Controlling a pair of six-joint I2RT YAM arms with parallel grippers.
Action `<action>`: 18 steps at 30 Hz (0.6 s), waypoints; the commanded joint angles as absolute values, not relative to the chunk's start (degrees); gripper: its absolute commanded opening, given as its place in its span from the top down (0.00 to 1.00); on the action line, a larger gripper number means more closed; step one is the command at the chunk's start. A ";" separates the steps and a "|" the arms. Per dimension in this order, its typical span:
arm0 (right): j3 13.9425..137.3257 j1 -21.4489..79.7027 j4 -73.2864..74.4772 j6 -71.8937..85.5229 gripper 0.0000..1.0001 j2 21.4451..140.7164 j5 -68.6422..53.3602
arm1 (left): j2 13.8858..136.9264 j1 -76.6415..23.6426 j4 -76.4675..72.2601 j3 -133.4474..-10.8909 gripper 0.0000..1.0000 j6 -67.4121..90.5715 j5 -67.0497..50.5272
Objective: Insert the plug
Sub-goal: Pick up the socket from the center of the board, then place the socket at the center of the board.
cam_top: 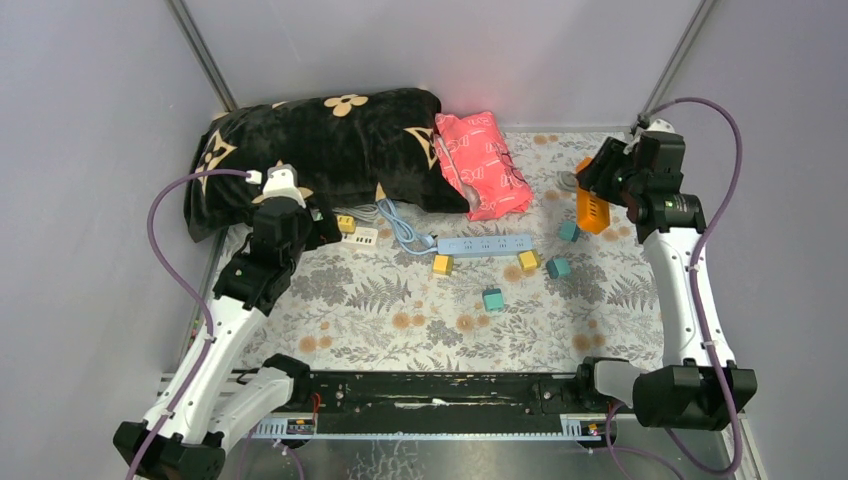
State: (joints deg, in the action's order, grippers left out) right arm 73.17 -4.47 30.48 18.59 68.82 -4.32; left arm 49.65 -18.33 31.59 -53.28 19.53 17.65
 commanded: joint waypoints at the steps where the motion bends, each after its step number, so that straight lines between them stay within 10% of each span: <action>1: 79.47 1.08 28.65 15.34 1.00 66.04 -11.07 | 49.82 -16.55 27.69 -52.91 0.00 19.66 16.91; 18: 91.10 31.39 31.31 8.59 1.00 75.16 -20.06 | 49.47 -13.32 27.69 -52.71 0.00 20.38 17.00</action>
State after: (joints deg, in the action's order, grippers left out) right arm 86.91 25.71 35.00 11.42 73.54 -16.45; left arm 49.87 -13.89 31.59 -53.25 19.94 16.88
